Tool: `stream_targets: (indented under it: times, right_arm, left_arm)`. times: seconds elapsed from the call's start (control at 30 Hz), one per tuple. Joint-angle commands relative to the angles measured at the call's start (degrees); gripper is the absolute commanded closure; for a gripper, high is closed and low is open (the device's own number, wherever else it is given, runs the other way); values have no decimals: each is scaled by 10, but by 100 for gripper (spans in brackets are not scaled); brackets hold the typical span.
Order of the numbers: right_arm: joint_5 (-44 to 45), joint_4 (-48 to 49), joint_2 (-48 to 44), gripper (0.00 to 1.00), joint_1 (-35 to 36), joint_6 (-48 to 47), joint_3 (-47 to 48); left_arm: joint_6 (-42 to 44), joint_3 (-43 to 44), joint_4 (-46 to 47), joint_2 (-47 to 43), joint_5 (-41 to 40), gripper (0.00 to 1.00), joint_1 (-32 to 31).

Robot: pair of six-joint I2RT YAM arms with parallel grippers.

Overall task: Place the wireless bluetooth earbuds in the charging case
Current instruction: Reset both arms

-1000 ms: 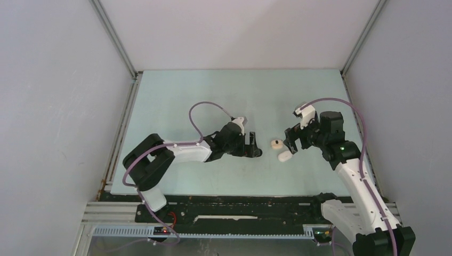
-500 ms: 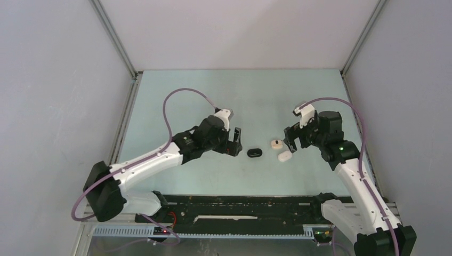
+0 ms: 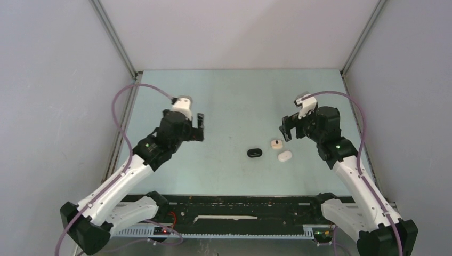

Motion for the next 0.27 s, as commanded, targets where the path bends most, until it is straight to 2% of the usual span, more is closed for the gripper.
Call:
stream_targets:
  times: [0.0, 0.1, 0.17, 0.23]
  right_arm:
    - [57, 96, 51, 0, 11, 78, 48]
    - [54, 89, 115, 0, 16, 74, 83]
    - [53, 84, 149, 0, 17, 86, 113]
    - [88, 86, 168, 0, 30, 97, 124]
  left_arm:
    - [-52, -52, 47, -14, 16, 0, 153]
    - [-61, -82, 110, -22, 50, 0, 202]
    - [-54, -67, 92, -7, 42, 0, 211]
    - [-43, -56, 77, 6, 41, 0, 211]
